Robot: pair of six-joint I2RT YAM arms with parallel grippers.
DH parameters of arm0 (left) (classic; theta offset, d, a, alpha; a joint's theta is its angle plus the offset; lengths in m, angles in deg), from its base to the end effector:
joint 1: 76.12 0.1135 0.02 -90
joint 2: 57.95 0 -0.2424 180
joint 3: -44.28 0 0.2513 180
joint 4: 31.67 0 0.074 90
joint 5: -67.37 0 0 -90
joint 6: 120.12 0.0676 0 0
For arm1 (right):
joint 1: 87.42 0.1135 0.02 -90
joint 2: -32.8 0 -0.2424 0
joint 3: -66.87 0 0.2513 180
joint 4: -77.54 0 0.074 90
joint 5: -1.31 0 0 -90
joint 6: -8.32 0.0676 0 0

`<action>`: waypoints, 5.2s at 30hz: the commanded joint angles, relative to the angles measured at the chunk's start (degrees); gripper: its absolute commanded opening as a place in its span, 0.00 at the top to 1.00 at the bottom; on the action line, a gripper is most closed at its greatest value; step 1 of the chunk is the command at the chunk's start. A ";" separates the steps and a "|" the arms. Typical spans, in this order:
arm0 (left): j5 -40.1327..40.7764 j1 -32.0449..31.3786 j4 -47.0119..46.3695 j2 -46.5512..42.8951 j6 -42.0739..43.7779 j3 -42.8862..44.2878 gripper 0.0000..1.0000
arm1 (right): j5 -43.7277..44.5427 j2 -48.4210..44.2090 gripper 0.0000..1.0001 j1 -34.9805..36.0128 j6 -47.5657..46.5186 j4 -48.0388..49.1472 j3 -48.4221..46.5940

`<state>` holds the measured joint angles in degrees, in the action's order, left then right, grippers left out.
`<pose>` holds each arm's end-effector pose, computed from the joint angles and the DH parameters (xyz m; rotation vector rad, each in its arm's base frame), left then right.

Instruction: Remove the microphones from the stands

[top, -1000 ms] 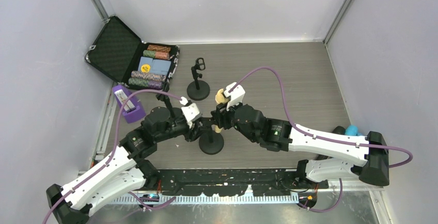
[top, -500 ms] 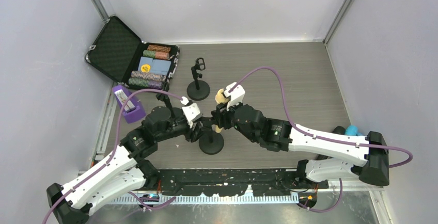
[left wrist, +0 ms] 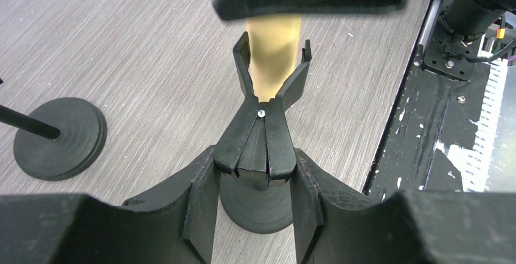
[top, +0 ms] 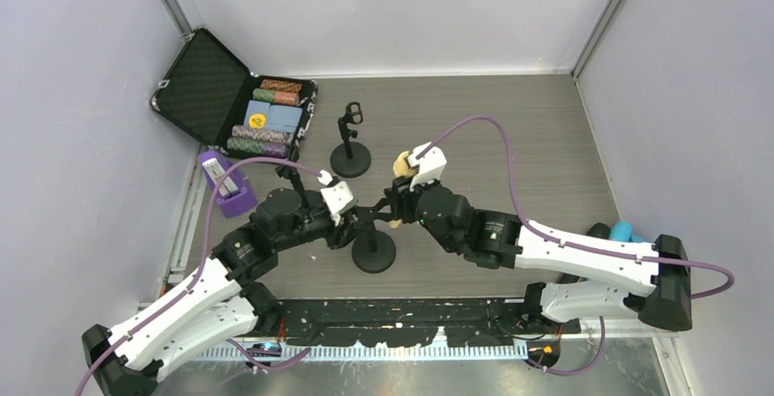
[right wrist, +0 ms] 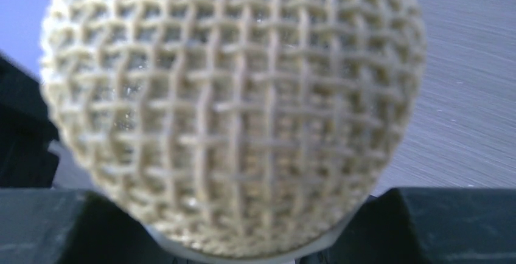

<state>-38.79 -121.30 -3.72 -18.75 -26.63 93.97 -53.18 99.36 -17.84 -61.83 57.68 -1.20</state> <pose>0.1359 -0.1635 0.2708 0.9757 1.6709 -0.7578 0.1405 0.2649 0.3019 -0.3820 1.8206 0.5081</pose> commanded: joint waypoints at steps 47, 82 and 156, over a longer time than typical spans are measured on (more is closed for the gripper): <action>19.58 0.19 6.07 -10.88 -6.48 5.18 0.00 | -25.16 26.90 0.58 -43.57 16.42 -36.16 2.90; 23.04 0.19 5.34 -9.42 -7.47 4.58 0.00 | -36.64 -5.37 0.32 -28.11 23.51 -12.08 14.42; 47.01 5.50 1.72 16.79 -43.02 -10.12 0.00 | -4.18 2.49 0.23 -13.86 39.94 7.15 15.75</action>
<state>8.33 -117.04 6.31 -3.25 -65.32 86.83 -57.29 102.77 -31.92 -20.54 66.68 17.01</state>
